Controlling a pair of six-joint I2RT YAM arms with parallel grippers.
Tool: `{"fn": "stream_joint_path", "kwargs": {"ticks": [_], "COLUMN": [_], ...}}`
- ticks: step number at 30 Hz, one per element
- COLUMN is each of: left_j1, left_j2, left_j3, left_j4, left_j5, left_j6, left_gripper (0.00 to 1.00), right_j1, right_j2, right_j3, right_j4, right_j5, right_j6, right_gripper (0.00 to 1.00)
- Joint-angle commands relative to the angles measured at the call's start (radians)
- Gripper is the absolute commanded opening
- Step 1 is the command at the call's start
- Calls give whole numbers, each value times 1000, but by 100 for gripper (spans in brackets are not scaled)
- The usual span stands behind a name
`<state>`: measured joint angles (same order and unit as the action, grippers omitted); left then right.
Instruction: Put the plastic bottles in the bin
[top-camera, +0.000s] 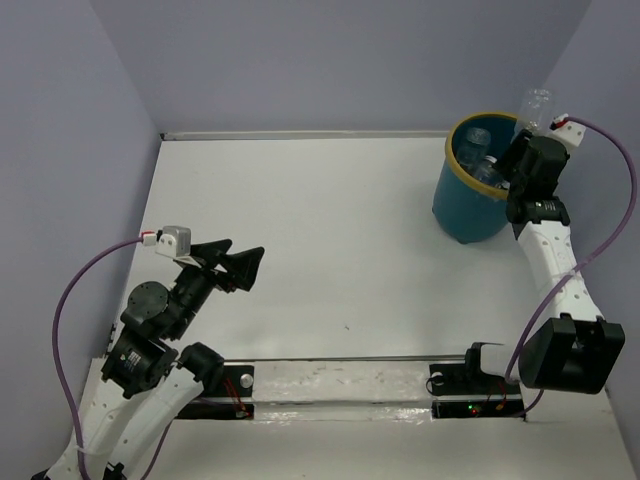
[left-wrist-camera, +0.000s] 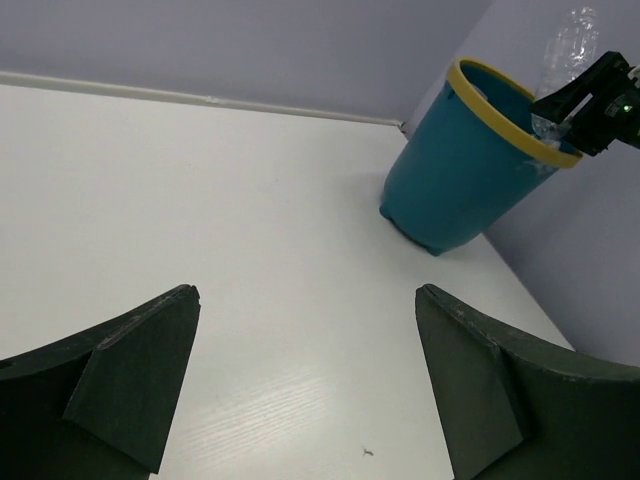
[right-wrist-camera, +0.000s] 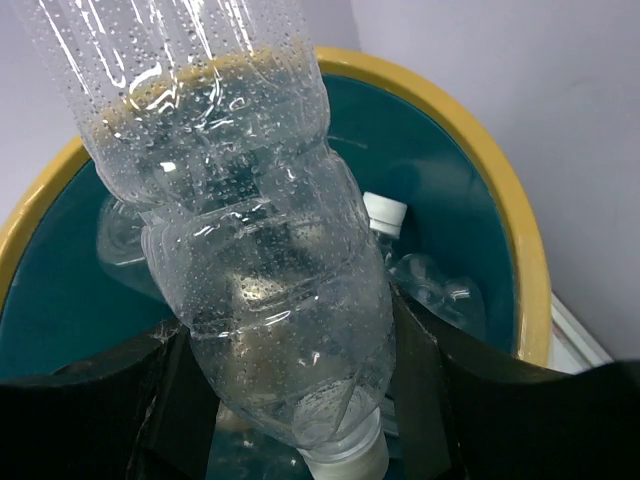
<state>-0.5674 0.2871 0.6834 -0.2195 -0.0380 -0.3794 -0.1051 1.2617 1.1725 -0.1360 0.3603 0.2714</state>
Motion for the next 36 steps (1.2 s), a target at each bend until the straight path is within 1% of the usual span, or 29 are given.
{"fn": "stream_joint_path", "kwargs": {"ticks": [1, 6, 9, 10, 13, 17, 19, 22, 24, 32, 35, 36], "left_j1": [8, 11, 17, 20, 29, 47, 55, 67, 69, 70, 73, 72], "left_j2": [-14, -14, -20, -20, -19, -8, -6, -6, -5, 14, 21, 24], "left_j3": [1, -4, -4, -2, -5, -5, -5, -5, -2, 1, 1, -1], "left_j4": [25, 26, 28, 29, 31, 35, 37, 37, 32, 29, 29, 31], "left_j5": [-8, 13, 13, 15, 21, 33, 33, 33, 24, 3, -3, -3], "left_j6": [53, 57, 59, 57, 59, 57, 59, 60, 62, 59, 56, 56], "left_gripper": [99, 99, 99, 99, 99, 99, 99, 99, 99, 99, 99, 99], "right_j1": [-47, -58, -58, -58, -58, -58, -58, -58, -58, -58, -58, -58], "right_j2": [-5, 30, -2, -18, -74, -131, -145, -169, -186, -240, -286, -300], "right_j3": [-48, -89, -117, -125, -145, -148, -142, -139, -140, -100, -88, -82], "right_j4": [213, 249, 248, 248, 248, 214, 164, 106, 93, 79, 76, 78], "right_j5": [-59, -155, -196, -199, -218, -262, -274, -297, -296, -282, -317, -351], "right_j6": [58, 100, 137, 153, 169, 195, 209, 229, 230, 230, 262, 270], "right_gripper": [32, 33, 46, 54, 63, 66, 74, 93, 99, 100, 100, 100]}}
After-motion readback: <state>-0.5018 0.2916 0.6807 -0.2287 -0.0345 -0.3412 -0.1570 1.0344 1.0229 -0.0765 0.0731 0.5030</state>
